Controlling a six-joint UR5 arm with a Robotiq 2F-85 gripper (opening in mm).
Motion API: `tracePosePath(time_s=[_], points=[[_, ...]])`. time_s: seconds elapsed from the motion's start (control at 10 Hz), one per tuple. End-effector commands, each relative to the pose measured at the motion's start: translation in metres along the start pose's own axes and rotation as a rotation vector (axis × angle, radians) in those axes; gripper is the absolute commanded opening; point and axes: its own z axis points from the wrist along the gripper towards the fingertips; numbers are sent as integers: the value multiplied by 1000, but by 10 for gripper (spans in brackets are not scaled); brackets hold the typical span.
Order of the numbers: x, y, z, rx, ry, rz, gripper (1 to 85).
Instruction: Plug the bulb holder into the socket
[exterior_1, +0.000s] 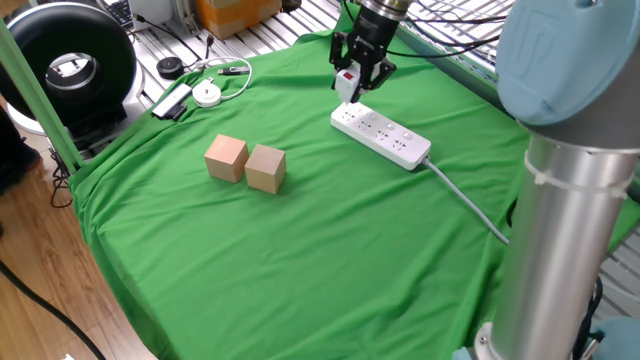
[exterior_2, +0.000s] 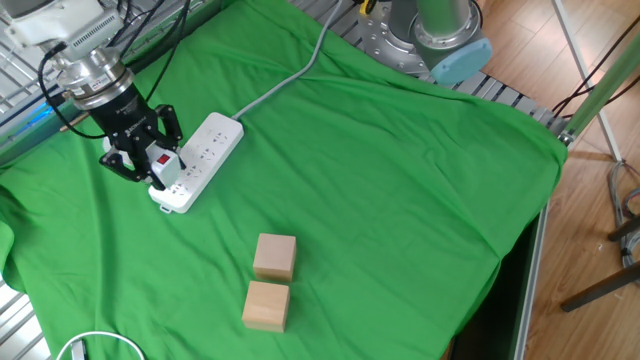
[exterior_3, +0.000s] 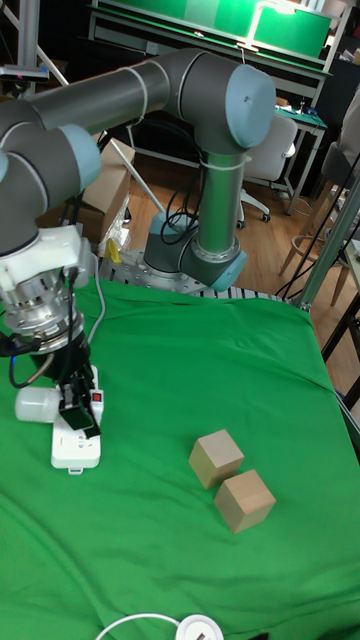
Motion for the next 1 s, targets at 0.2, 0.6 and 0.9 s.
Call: tracePosePath(time_s=[0.2,0.6,0.9], points=[[11,8,9,12,-37,-23,10],[2,6,10,11,-62,-17,10],[6,7,11,5,-49,-14,10]])
